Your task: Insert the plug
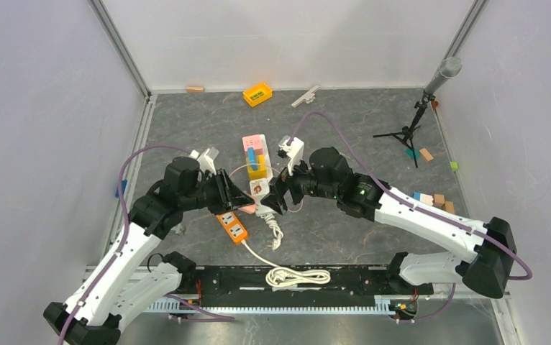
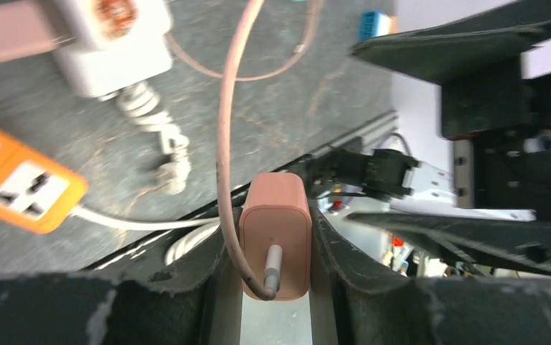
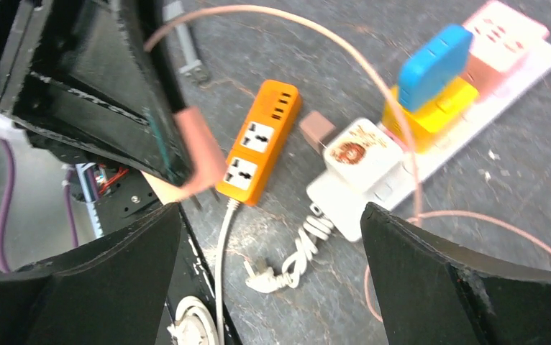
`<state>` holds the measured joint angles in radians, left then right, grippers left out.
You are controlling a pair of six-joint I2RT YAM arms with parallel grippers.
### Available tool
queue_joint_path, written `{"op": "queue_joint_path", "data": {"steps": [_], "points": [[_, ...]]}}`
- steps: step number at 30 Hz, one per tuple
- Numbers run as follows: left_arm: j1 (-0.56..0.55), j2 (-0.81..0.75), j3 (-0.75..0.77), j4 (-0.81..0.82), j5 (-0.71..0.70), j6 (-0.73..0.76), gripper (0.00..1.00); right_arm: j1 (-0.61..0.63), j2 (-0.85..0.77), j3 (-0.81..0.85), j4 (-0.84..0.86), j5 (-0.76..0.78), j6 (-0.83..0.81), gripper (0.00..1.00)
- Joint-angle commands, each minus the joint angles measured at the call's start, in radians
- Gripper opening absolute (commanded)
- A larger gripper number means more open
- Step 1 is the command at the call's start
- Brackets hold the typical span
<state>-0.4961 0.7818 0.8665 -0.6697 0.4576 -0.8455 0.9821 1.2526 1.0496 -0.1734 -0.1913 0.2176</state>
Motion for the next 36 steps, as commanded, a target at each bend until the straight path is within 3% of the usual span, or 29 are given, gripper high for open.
{"op": "queue_joint_path", "data": {"steps": [1, 6, 13, 26, 36], "points": [[-0.003, -0.005, -0.036, -0.176, -0.23, 0.0, 0.02, -0.026, -0.058, -0.071, 0.043, 0.049, 0.088, 0.98], [-0.003, 0.013, -0.063, -0.297, -0.51, -0.041, 0.02, -0.036, -0.083, -0.134, 0.065, 0.037, 0.129, 0.98], [-0.002, 0.056, -0.084, -0.294, -0.718, -0.077, 0.02, -0.037, -0.075, -0.158, 0.076, 0.024, 0.148, 0.98], [-0.026, 0.191, -0.137, -0.212, -0.797, -0.162, 0.02, -0.036, -0.046, -0.177, 0.074, 0.011, 0.158, 0.98], [-0.153, 0.269, -0.145, -0.215, -0.907, -0.285, 0.02, -0.037, -0.028, -0.183, 0.082, 0.004, 0.165, 0.98]]}}
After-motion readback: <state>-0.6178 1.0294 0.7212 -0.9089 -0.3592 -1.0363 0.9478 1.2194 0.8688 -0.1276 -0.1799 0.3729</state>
